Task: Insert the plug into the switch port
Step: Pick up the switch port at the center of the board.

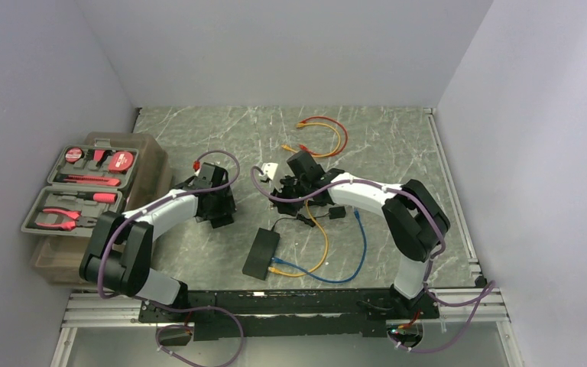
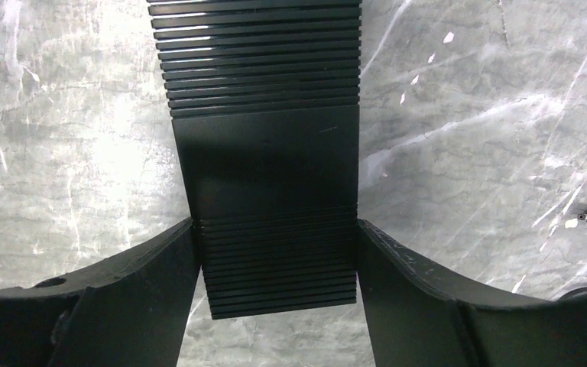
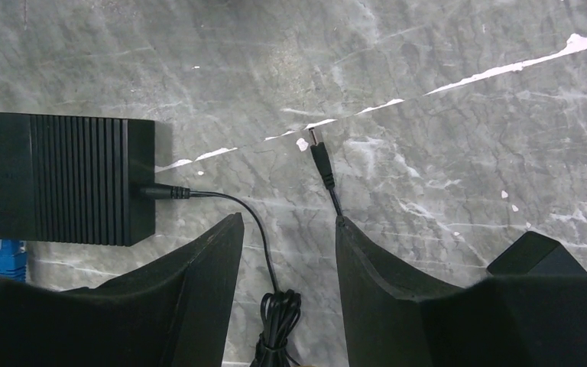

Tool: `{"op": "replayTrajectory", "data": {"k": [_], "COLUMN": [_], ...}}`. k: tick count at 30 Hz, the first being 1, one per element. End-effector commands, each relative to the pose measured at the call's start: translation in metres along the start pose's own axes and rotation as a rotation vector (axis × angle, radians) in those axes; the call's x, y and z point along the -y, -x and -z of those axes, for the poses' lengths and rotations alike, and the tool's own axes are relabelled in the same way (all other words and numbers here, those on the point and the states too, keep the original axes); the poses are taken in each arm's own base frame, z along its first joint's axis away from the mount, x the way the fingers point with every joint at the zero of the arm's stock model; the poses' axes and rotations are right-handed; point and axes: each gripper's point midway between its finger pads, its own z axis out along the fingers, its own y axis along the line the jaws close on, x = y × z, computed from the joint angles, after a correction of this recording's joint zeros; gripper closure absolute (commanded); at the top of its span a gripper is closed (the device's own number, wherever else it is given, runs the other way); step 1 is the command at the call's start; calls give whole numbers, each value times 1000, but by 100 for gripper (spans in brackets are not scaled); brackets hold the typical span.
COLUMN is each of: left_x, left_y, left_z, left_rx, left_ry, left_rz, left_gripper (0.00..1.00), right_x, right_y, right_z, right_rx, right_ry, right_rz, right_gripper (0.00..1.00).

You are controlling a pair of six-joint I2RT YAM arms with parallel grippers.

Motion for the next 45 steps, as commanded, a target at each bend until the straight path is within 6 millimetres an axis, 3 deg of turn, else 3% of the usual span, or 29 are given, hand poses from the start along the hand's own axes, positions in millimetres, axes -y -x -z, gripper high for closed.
{"op": "replayTrajectory", "data": {"k": [1, 12, 27, 45], "left_x": [11, 12, 19, 28], "left_y": [14, 5, -11, -23], "left_z": [0, -5, -2, 5], "left_rx": [36, 12, -17, -26], "left_ry": [-43, -67, -159, -253], "left_rz": [-19, -54, -96, -96], "left_gripper": [28, 51, 82, 85], "right_x": [6, 7, 8, 17], "right_y": [17, 18, 10, 1], "right_z": [-4, -11, -32, -44], "right_rx": [52, 158, 167, 167], "right_ry": [1, -22, 11, 63], "right_rz": [38, 208, 294, 309], "right_gripper": [50, 51, 53, 56]}}
